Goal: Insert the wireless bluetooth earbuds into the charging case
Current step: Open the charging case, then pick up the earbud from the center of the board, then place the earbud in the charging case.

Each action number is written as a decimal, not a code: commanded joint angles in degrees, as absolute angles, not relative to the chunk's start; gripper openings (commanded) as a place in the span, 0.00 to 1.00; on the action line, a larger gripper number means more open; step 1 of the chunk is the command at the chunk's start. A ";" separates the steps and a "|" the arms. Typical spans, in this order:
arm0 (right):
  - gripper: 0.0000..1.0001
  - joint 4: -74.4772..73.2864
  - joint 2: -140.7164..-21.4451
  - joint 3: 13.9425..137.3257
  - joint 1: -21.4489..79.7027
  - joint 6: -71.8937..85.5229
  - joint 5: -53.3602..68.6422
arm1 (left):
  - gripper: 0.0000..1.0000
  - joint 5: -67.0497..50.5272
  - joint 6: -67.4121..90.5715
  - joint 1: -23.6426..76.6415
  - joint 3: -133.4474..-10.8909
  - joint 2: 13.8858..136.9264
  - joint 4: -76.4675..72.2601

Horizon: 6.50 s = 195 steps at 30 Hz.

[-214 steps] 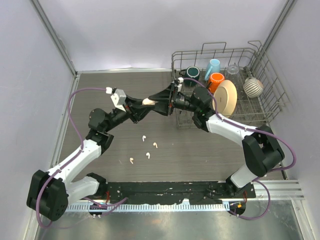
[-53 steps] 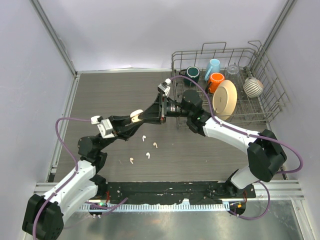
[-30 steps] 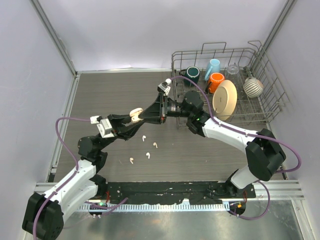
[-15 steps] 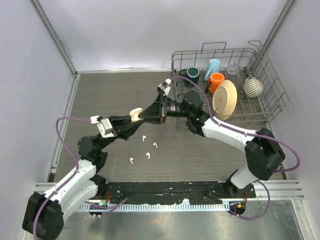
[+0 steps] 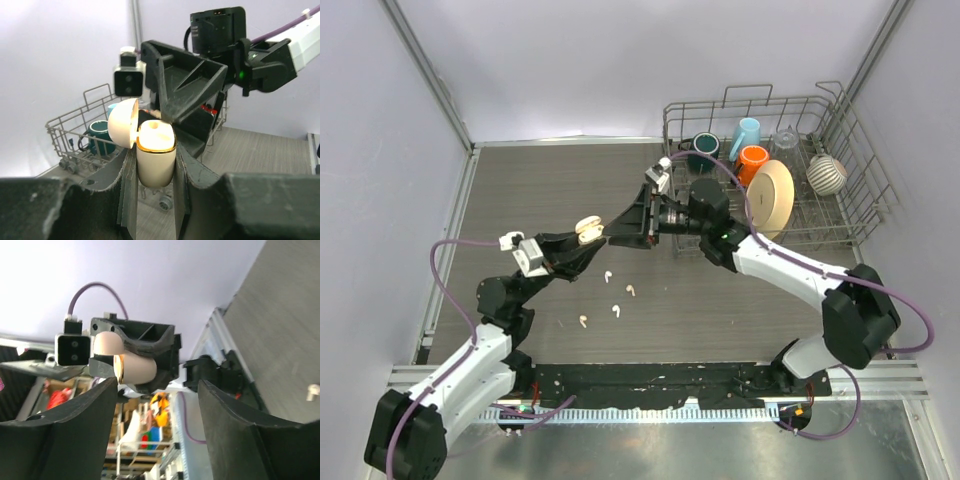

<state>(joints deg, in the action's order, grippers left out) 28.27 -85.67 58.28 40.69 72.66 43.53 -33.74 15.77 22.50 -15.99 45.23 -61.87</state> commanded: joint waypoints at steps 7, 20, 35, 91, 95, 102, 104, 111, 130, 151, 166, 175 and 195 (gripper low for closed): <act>0.85 -7.87 -73.48 64.07 36.91 42.03 22.10 | 0.00 -22.06 11.68 20.48 -9.23 33.93 -57.39; 0.75 -19.16 -80.59 60.12 39.72 32.78 12.39 | 0.00 -27.94 23.46 13.45 -1.76 34.72 -71.00; 0.55 -19.07 -94.04 63.62 46.40 29.62 9.58 | 0.00 -28.04 24.17 12.83 0.62 20.93 -60.74; 0.37 -24.78 -112.06 75.85 55.81 19.86 -5.45 | 0.00 -36.12 24.43 12.83 -7.56 22.15 -56.60; 0.35 -24.87 -112.15 75.85 55.90 19.78 -5.27 | 0.00 -36.12 24.52 12.83 -7.56 21.88 -56.25; 0.34 -24.96 -112.59 76.11 55.81 19.86 -5.27 | 0.00 -36.39 24.43 12.83 -7.65 21.62 -55.72; 0.34 -25.13 -112.76 76.20 55.72 19.86 -5.36 | 0.00 -36.47 24.35 12.83 -7.65 21.62 -55.63; 0.34 -26.37 -113.29 77.08 55.90 18.81 -6.15 | 0.00 -36.65 24.26 12.92 -7.65 21.71 -55.37; 0.25 -29.44 -114.43 79.01 55.90 16.70 -6.15 | 0.00 -37.18 24.26 12.83 -7.91 21.71 -54.93; 0.01 -14.17 -94.15 69.53 55.90 24.26 -13.88 | 0.00 -29.18 22.32 12.83 -7.21 18.99 -52.30; 0.01 8.69 -70.67 63.89 60.11 16.79 -20.31 | 0.00 -33.21 22.94 12.92 -7.47 21.79 -54.31; 0.01 15.29 -70.66 66.71 63.80 13.62 -16.97 | 0.00 -36.65 24.08 12.83 -8.70 25.40 -56.60; 0.01 13.89 -77.52 71.63 69.78 10.11 -12.66 | 0.00 -36.91 24.35 12.92 -8.61 24.70 -56.25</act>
<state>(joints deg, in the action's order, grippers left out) 11.94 -77.01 68.45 69.01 11.88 -12.45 -36.73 23.83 13.10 -6.46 25.32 -53.54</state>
